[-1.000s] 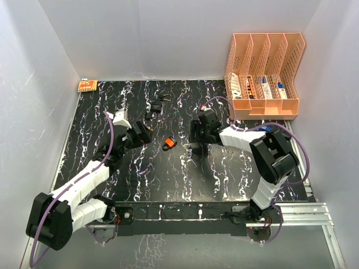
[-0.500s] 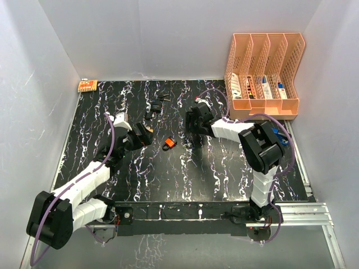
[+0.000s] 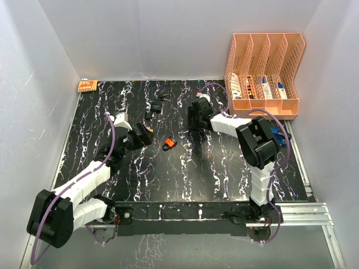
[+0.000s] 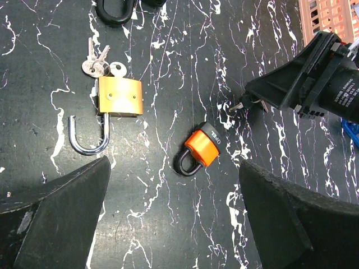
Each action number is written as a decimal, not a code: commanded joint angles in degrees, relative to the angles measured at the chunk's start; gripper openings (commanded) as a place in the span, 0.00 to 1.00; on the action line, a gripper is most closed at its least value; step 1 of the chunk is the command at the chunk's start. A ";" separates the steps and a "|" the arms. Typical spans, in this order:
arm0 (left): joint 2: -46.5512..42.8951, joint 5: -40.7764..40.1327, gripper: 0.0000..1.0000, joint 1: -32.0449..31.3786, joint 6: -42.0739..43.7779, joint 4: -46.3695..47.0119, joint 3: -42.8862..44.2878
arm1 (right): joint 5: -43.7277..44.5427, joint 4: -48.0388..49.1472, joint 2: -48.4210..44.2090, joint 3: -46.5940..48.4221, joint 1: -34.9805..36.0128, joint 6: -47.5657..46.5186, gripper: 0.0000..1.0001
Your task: Unlock with the key
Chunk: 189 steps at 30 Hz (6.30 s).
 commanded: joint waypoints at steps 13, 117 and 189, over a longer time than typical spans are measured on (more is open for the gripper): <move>0.05 1.15 0.97 -0.24 -0.47 1.75 -0.57 | 1.17 -0.06 -5.25 -0.82 0.89 -0.85 0.48; 42.41 36.70 0.43 -15.69 28.42 63.03 11.74 | -12.20 6.61 -45.16 -22.30 2.71 4.95 0.00; 47.36 32.75 0.24 -16.15 30.28 76.09 11.30 | -13.75 7.14 -45.28 -23.57 2.70 5.04 0.00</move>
